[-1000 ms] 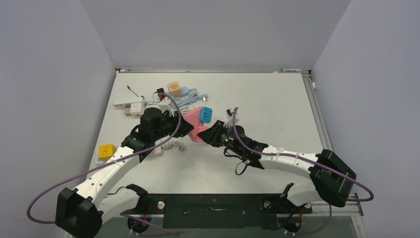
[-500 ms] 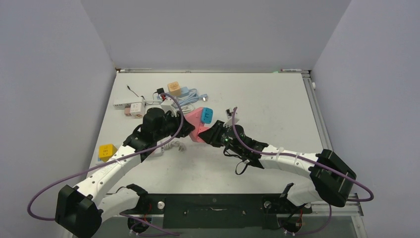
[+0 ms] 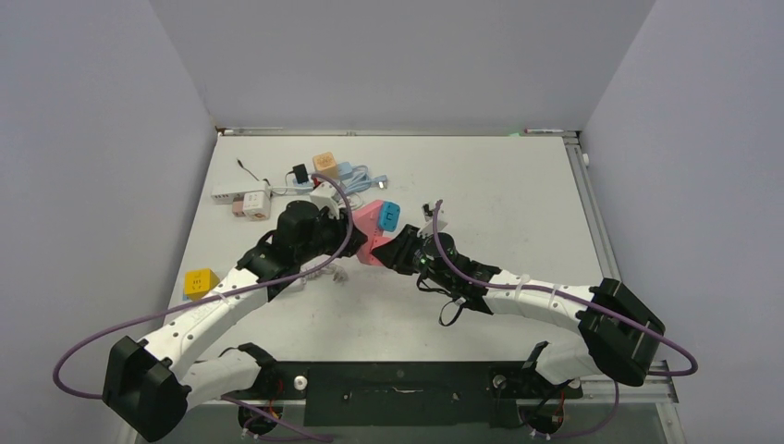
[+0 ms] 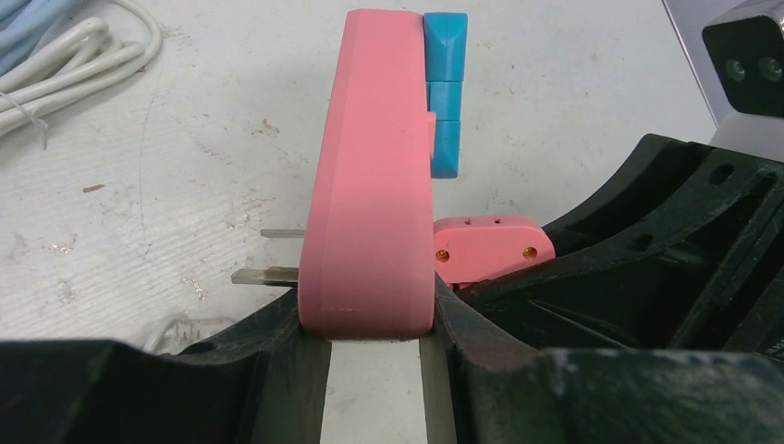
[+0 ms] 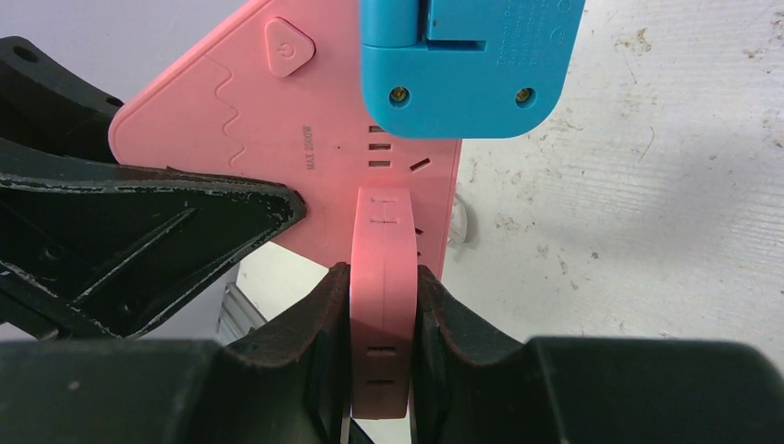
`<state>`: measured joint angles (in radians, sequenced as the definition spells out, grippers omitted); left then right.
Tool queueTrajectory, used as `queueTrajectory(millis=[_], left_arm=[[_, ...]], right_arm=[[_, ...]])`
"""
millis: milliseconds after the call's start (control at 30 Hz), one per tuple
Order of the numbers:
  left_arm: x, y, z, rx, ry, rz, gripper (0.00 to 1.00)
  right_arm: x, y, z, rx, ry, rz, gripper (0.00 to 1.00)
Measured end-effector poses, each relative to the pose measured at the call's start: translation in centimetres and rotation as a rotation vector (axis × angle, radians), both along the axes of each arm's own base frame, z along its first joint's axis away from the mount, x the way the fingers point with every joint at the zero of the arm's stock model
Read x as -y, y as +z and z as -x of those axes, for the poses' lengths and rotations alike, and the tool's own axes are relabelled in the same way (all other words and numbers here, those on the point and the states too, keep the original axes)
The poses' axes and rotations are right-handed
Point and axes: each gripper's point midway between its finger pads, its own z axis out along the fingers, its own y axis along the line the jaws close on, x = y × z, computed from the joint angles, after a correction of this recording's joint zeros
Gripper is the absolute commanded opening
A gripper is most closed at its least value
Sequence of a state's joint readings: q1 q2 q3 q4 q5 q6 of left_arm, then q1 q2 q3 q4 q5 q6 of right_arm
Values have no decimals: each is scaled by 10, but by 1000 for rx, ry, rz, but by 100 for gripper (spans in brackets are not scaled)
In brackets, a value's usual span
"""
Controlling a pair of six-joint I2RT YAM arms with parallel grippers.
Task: Pull the plug off the socket
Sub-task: Remove the plug from the socket.
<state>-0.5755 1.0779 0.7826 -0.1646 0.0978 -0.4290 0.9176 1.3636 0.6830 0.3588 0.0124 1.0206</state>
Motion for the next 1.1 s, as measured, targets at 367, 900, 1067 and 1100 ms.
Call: queueTrajectory(millis=[367,900,1067,1100], left_arm=[[3,-1,1,45,4,-84,0],[3,-1,1,43,-4,-98,0],[1,-1,1,14,-15,-64,0],[1,0,1,8,-18,-55,0]], right_arm=[[0,-3,0,-5,0,6,5],[1,-5,1,-6,-1,5,5],[2,-5,2,-4,0,-9,5],[2,-5,2,-4,0,-12,5]])
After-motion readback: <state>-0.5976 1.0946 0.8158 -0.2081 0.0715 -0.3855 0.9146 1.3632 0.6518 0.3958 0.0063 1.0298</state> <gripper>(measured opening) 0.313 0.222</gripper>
